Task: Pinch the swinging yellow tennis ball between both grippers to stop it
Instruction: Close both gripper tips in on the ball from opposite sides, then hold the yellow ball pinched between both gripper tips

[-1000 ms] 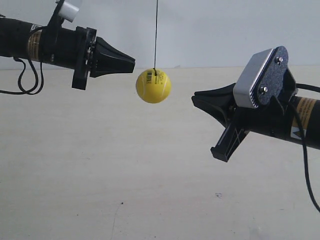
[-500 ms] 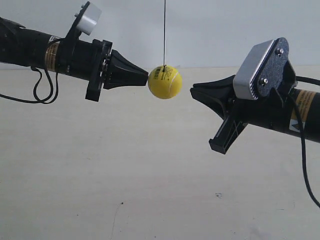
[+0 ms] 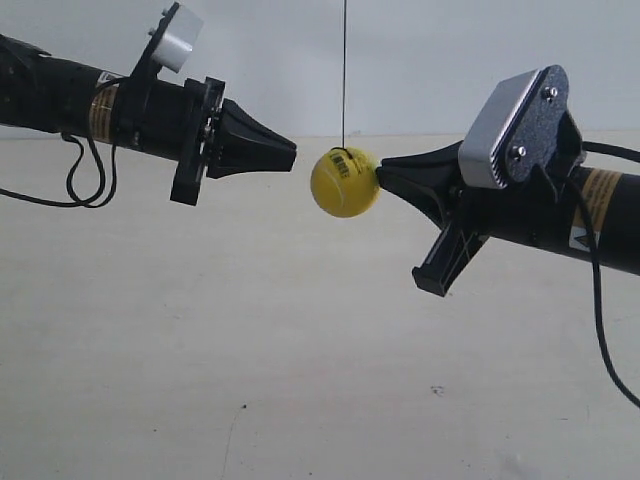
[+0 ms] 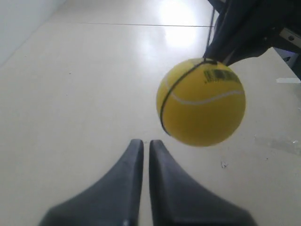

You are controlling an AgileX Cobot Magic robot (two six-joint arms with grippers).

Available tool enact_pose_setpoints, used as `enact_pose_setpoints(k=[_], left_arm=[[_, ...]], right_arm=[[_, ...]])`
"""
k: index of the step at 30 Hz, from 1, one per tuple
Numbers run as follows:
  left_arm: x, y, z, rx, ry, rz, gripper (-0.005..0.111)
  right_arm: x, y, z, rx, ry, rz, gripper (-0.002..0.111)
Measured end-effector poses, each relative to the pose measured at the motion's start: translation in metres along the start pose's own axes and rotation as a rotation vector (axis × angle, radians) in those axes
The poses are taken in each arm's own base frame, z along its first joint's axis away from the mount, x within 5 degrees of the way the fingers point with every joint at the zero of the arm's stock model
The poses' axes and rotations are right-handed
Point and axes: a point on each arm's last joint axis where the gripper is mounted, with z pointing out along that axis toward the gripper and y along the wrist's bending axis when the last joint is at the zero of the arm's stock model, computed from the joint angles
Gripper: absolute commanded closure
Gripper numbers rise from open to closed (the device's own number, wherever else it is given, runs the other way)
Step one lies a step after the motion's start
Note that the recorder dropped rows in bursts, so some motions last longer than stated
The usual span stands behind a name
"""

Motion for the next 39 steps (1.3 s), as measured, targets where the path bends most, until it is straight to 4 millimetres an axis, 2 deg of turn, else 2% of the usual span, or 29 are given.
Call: enact_pose_setpoints(k=[18, 29, 39], left_arm=[[0.000, 0.000, 0.000, 0.001, 0.000, 0.008, 0.102], [-0.007, -0.010, 0.020, 0.054, -0.002, 0.039, 0.102], [-0.007, -0.010, 0.020, 0.056, -0.003, 0.043, 0.102]], right_arm=[[0.000, 0.002, 0.001, -0.025, -0.007, 0.000, 0.108], [-0.001, 0.003, 0.001, -0.035, -0.018, -0.005, 0.108], [-0.001, 0.003, 0.001, -0.037, -0.016, -0.004, 0.108]])
